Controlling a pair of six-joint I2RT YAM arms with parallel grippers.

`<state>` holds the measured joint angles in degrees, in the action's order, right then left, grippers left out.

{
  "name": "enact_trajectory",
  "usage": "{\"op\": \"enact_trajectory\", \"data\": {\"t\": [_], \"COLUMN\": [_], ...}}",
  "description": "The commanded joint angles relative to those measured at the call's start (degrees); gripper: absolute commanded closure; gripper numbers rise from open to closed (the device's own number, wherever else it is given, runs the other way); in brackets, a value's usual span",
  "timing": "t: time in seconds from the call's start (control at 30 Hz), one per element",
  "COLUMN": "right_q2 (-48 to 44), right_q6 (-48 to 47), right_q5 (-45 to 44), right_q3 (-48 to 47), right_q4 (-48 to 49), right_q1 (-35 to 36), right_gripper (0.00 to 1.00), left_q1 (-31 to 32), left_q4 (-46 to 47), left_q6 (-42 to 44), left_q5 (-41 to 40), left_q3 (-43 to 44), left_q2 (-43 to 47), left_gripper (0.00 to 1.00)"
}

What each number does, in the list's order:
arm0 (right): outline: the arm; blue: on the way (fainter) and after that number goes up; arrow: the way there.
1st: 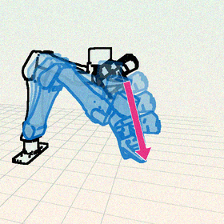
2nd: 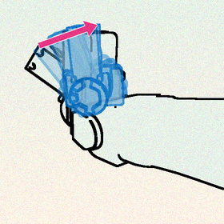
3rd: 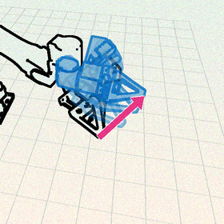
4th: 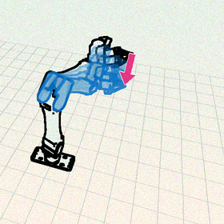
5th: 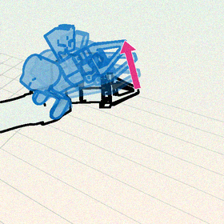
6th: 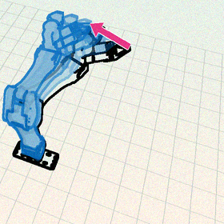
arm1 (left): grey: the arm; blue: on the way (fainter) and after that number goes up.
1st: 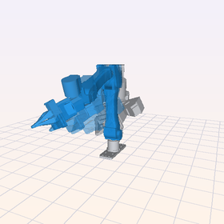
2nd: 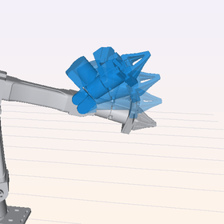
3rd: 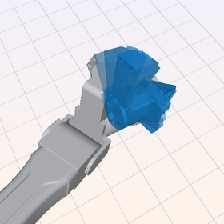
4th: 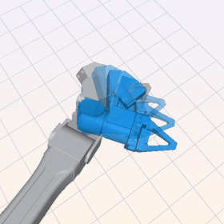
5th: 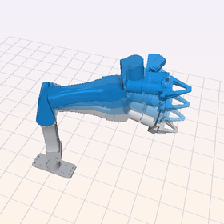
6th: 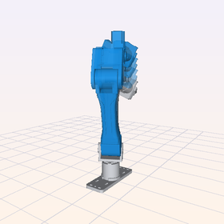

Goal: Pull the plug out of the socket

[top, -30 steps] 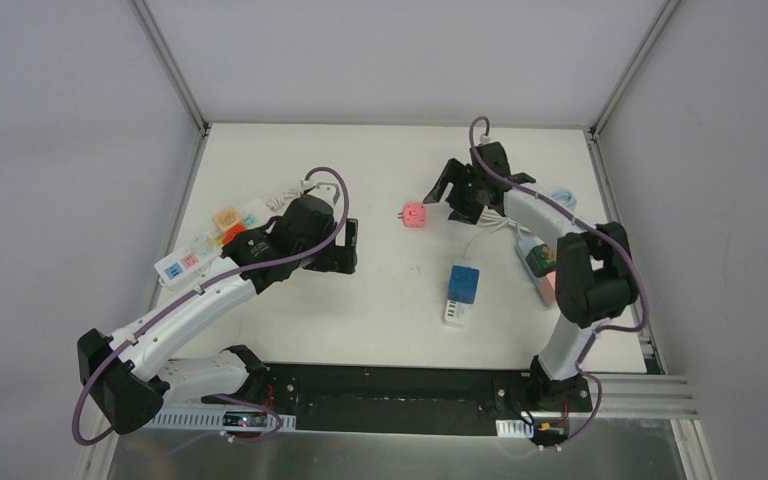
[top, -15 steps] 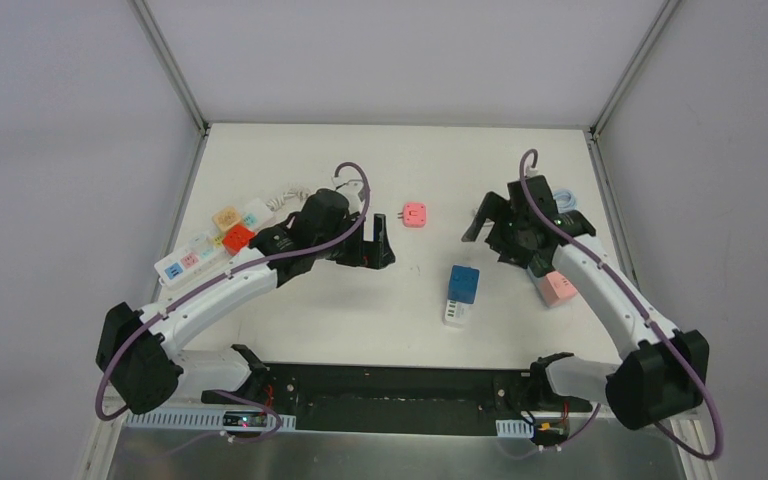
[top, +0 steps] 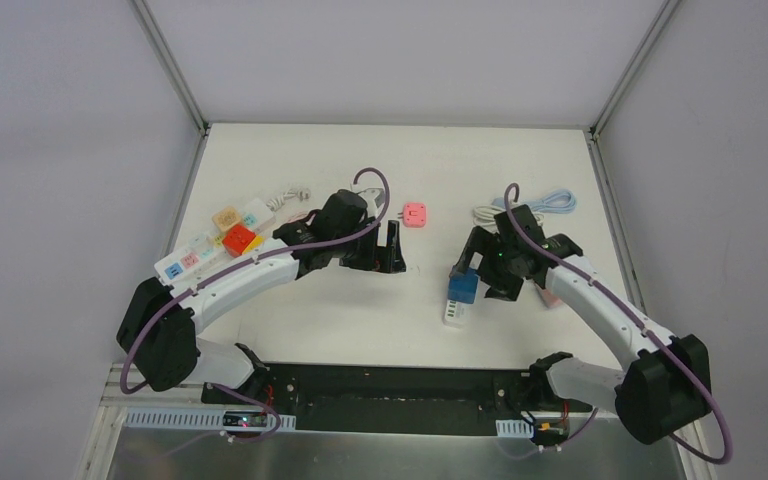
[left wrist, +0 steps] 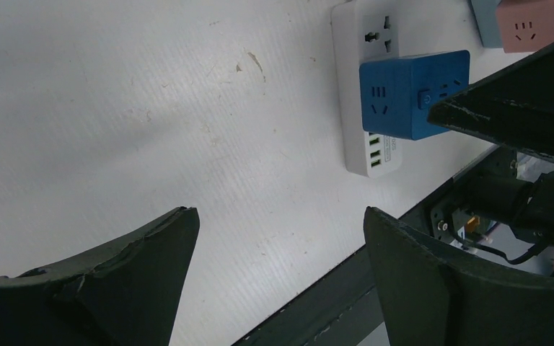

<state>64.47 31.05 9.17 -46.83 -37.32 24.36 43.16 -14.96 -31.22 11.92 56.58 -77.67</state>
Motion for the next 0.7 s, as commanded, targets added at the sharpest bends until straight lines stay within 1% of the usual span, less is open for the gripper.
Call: {"op": "enact_trajectory", "data": {"t": [0.0, 0.07, 0.13, 0.27, 0.37, 0.5, 0.6, 0.67], "right_q2": [3.89, 5.03, 6.76, 9.66, 11.58, 11.03, 8.94, 7.89], "right_q6": [1.25, 1.72, 2.1, 2.75, 4.4, 6.14, 7.15, 7.96], "right_q5": [-7.62, -11.82, -12.59, -16.6, -17.57, -15.78, -14.31, -12.73], "right_q3": [-5.18, -5.55, -6.85, -7.73, -7.33, -4.0, -1.22, 1.33], "right_q4": [-2.53, -2.1, -2.45, -2.26, -3.09, -1.23, 1.8, 6.11], "right_q1": [4.36, 5.64, 6.57, 8.99, 9.21, 9.23, 9.24, 9.14], "right_gripper": [0.0, 0.0, 0.0, 0.02, 0.13, 0.33, 0.46, 0.55], "left_q1": [0.59, 0.59, 0.55, 0.57, 0.57, 0.61, 0.61, 0.61], "left_q4": [1.14, 1.02, -0.74, 0.32, -0.11, -0.16, -0.01, 0.34], "left_q6": [-2.51, -2.29, -2.38, -3.19, -4.01, -4.52, -4.8, -5.05], "left_q5": [-1.2, -2.69, -4.08, -4.24, -4.11, -3.88, -3.96, -3.93], "left_q3": [0.91, 0.25, 0.82, -0.35, -0.31, -0.19, -0.3, -0.43], "left_q2": [-0.08, -0.1, -0.23, -0.16, -0.74, -1.66, -2.06, -2.39], "left_gripper": [0.12, 0.12, 0.12, 0.13, 0.15, 0.19, 0.19, 0.19]}}
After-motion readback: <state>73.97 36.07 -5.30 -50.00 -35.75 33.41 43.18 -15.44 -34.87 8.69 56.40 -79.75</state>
